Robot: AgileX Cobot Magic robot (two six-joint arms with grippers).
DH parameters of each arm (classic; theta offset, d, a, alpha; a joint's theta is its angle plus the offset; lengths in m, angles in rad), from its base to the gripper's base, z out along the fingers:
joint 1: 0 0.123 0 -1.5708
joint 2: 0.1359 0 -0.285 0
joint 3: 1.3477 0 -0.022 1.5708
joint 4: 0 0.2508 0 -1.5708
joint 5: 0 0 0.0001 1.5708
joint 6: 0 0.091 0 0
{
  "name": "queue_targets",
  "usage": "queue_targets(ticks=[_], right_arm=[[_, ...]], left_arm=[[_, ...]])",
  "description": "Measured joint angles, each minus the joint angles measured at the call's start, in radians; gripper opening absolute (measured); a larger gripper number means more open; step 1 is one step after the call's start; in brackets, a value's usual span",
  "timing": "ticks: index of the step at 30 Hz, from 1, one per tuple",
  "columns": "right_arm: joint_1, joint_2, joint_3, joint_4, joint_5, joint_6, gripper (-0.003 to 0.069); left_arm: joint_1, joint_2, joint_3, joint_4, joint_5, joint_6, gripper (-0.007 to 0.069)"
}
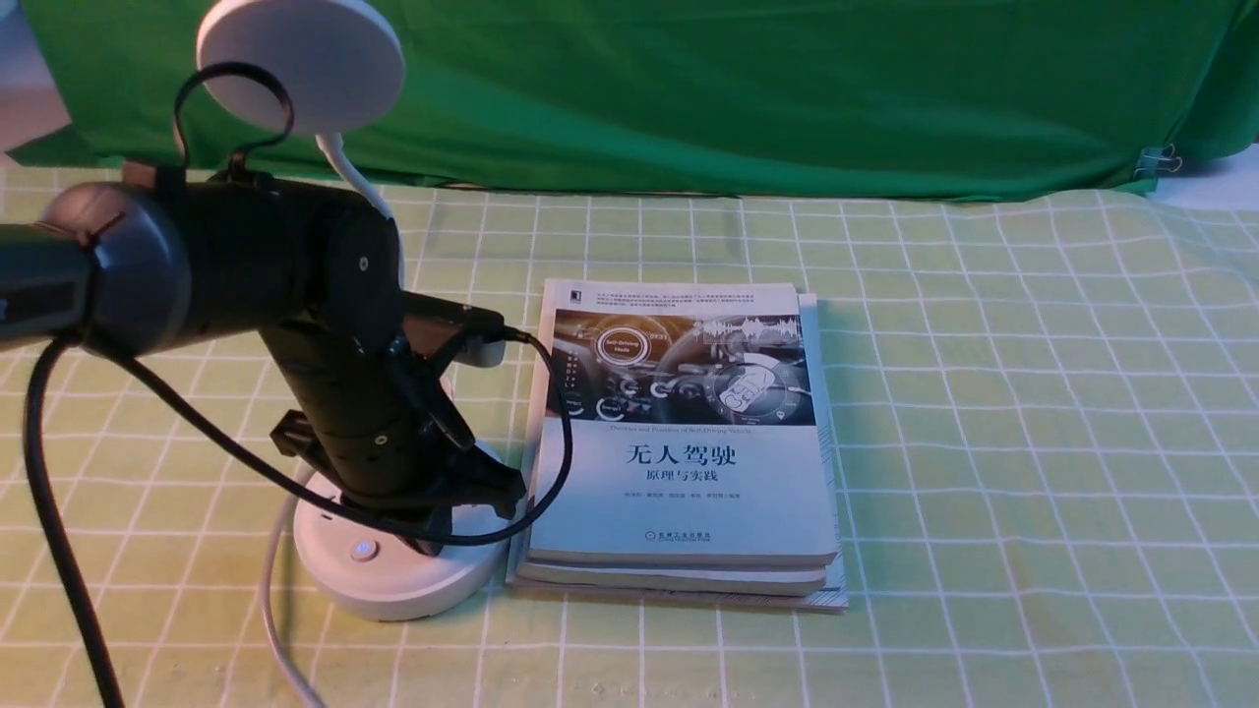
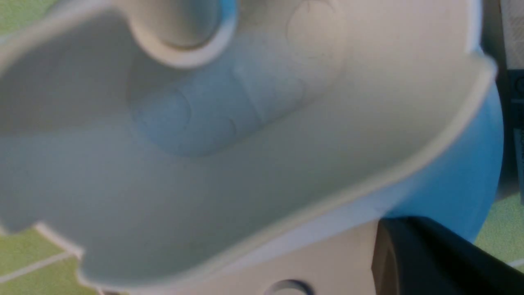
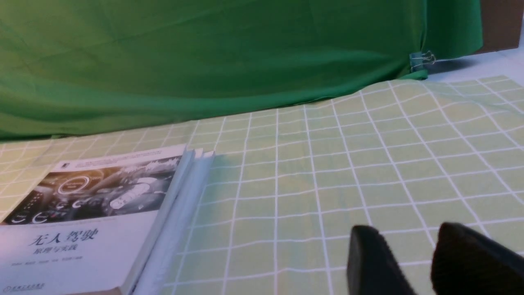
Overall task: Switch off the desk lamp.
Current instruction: Use the left arm to press the button switch on the lamp holder
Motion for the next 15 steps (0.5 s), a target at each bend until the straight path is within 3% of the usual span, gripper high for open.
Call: queue_targets(ticks=[15], right_arm=[[0.000, 0.000, 0.000, 0.000, 0.000, 0.000, 0.0237]], left_arm=[[-0.010, -0.072, 0.005, 0.044, -0.005, -0.047, 0.0001]])
